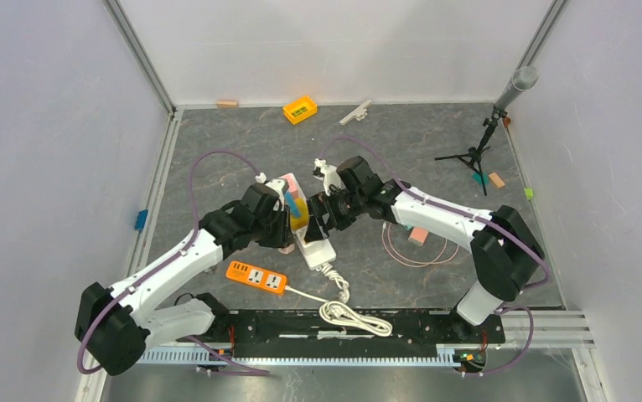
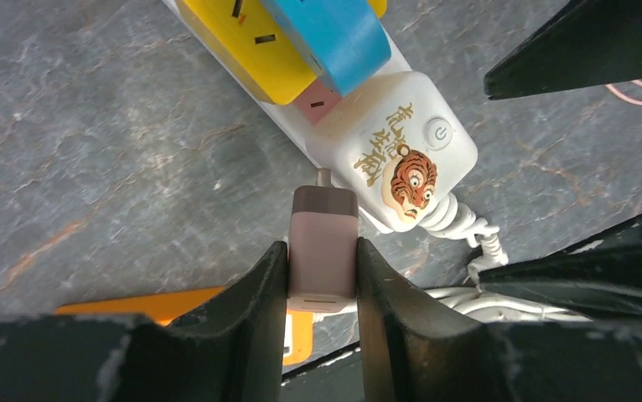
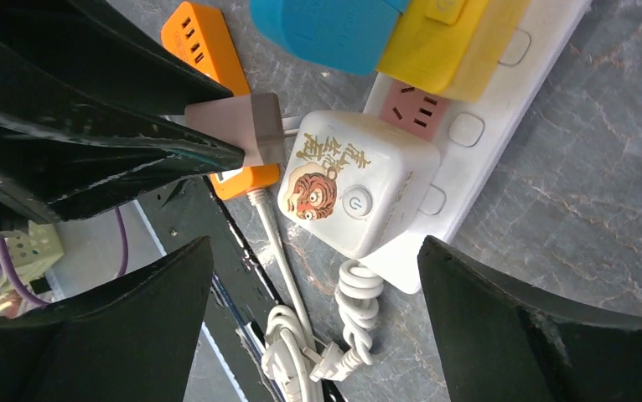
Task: Insert the plug
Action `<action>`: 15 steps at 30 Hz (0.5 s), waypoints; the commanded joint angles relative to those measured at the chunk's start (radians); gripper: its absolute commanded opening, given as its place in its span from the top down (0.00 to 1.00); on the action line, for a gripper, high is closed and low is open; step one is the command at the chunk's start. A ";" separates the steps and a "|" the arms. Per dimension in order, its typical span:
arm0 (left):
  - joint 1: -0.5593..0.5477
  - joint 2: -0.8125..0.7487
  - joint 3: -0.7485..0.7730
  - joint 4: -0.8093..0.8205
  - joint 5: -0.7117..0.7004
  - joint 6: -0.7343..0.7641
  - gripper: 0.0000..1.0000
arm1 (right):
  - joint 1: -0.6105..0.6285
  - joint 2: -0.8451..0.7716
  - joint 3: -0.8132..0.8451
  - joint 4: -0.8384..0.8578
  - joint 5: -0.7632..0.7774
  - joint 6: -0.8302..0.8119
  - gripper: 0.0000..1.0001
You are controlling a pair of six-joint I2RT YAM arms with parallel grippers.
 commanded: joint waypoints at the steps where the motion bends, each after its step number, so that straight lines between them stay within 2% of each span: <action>1: -0.039 0.027 -0.014 0.219 0.068 -0.091 0.98 | -0.043 -0.071 -0.100 0.164 -0.055 0.076 0.05; 5: -0.069 0.091 0.000 0.316 0.106 -0.090 0.98 | -0.086 -0.098 -0.142 0.185 -0.059 0.077 0.05; 9: -0.076 0.159 0.031 0.328 0.120 -0.087 0.98 | -0.125 -0.110 -0.134 0.128 -0.043 0.028 0.05; 15: -0.077 0.106 -0.028 0.334 0.095 -0.060 0.98 | -0.178 -0.141 -0.132 0.071 -0.027 -0.015 0.05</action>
